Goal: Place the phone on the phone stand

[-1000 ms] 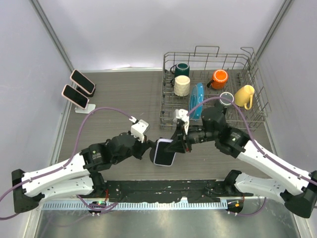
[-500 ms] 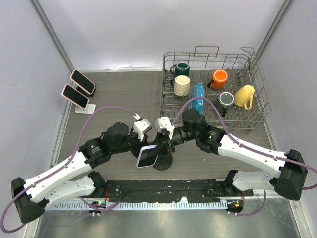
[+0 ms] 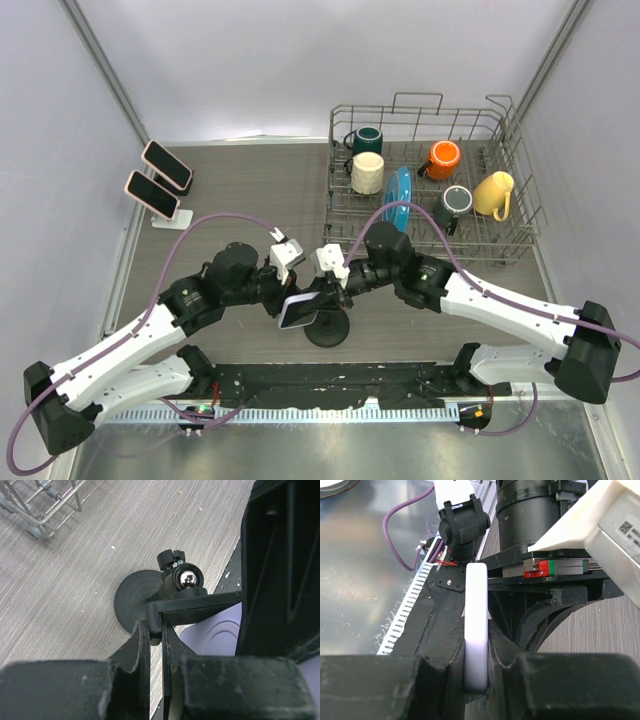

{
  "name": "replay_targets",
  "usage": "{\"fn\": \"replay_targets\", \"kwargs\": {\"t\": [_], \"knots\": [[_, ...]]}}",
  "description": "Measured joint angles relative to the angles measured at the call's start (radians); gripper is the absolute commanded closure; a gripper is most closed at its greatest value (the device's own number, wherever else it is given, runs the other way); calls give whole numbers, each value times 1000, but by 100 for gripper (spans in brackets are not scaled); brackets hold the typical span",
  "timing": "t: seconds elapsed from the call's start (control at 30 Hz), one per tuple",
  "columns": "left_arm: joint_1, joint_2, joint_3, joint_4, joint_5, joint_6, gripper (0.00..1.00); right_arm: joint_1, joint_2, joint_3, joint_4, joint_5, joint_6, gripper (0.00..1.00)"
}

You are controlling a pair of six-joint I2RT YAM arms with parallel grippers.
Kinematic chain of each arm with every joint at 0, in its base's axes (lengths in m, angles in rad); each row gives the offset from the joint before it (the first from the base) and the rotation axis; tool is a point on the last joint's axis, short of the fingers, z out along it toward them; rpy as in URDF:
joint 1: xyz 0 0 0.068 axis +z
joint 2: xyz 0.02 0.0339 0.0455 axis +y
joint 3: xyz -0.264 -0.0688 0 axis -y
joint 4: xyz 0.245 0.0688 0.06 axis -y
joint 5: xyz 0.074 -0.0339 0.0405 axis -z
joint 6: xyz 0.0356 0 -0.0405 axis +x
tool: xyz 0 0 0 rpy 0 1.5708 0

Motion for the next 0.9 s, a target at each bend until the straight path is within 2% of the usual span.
{"fn": "replay_targets", "kwargs": {"t": [0.27, 0.4, 0.67, 0.8, 0.9], "knots": [[7, -1, 0, -4, 7, 1, 100, 5, -2, 2, -21, 19, -12, 99], [1, -27, 0, -14, -77, -39, 100, 7, -19, 6, -50, 87, 55, 99], [-44, -180, -30, -15, -392, -192, 100, 62, -90, 5, -89, 483, 317, 99], [-83, -240, -77, 8, -455, -234, 100, 167, -106, 8, -126, 719, 446, 99], [-109, -228, -86, 0, -506, -258, 100, 214, -60, 74, -235, 879, 546, 99]]}}
